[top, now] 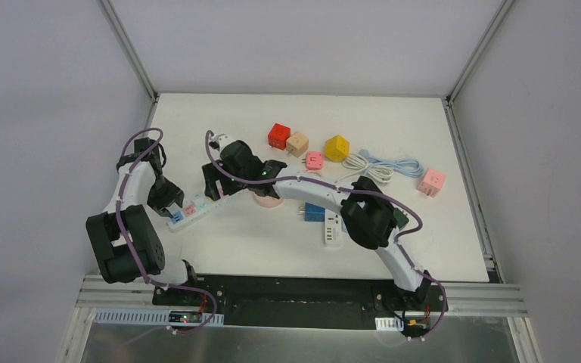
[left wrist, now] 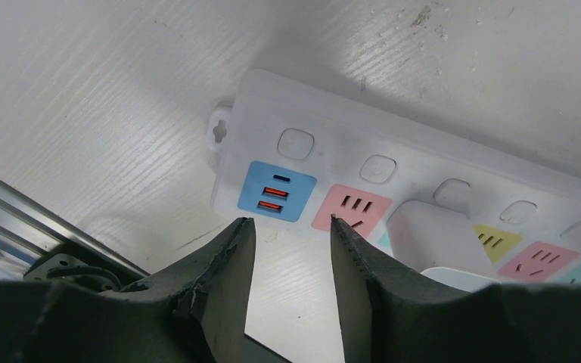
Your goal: Pull the plug off the socket
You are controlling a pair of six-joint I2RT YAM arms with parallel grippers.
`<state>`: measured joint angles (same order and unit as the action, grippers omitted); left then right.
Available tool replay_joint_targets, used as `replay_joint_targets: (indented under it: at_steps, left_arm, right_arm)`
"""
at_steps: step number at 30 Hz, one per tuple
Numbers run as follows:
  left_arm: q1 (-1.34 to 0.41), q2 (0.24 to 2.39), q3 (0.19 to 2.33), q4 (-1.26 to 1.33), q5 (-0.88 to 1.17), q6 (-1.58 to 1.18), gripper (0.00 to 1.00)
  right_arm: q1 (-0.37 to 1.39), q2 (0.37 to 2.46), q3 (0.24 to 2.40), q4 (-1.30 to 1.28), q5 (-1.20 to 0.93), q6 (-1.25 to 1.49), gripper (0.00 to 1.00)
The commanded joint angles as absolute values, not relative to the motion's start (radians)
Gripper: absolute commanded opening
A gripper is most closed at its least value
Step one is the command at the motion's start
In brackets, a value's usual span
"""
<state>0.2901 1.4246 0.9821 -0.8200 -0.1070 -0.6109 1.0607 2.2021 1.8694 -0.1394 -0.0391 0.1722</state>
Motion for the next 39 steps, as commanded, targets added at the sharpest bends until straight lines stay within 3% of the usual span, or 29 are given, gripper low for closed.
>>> replay_joint_targets:
  at_steps: [1, 3, 4, 6, 16, 23, 31, 34, 37, 39]
  left_arm:
    - [0.298, 1.440, 0.980, -0.829, -0.083, -0.604, 0.42]
    - [0.298, 1.448, 0.978, -0.829, -0.074, -0.606, 0.41]
    - [0.298, 1.453, 0.978, -0.829, -0.070, -0.606, 0.41]
    - [0.298, 1.463, 0.980, -0.832, -0.066, -0.606, 0.40]
    - [0.318, 1.478, 0.982, -0.863, -0.093, -0.615, 0.31]
    - [0.350, 1.480, 0.956, -0.883, -0.059, -0.615, 0.27]
    - [0.368, 1.497, 0.958, -0.893, -0.053, -0.622, 0.25]
    - [0.368, 1.510, 0.960, -0.887, -0.035, -0.628, 0.25]
    - [0.368, 1.523, 0.959, -0.880, -0.009, -0.635, 0.26]
    - [0.369, 1.530, 0.959, -0.875, -0.002, -0.639, 0.26]
  right_arm:
    - [1.089, 2.257, 1.937, -0.069, -0.076, 0.147, 0.77]
    - [1.106, 2.282, 1.950, -0.060, -0.076, 0.147, 0.77]
    - [1.111, 2.294, 1.954, -0.052, -0.097, 0.069, 0.87]
    - [1.118, 2.318, 1.969, -0.038, -0.099, 0.046, 0.89]
    - [1.147, 2.408, 2.054, 0.029, -0.053, -0.031, 0.88]
    - [1.154, 2.496, 2.143, 0.075, -0.039, -0.037, 0.82]
    - [1.172, 2.522, 2.141, 0.106, 0.056, -0.082, 0.58]
    - [1.175, 2.514, 2.134, 0.101, 0.051, -0.091, 0.43]
    - [1.175, 2.507, 2.140, 0.089, 0.041, -0.099, 0.18]
    - [1.177, 2.505, 2.158, 0.070, 0.041, -0.102, 0.09]
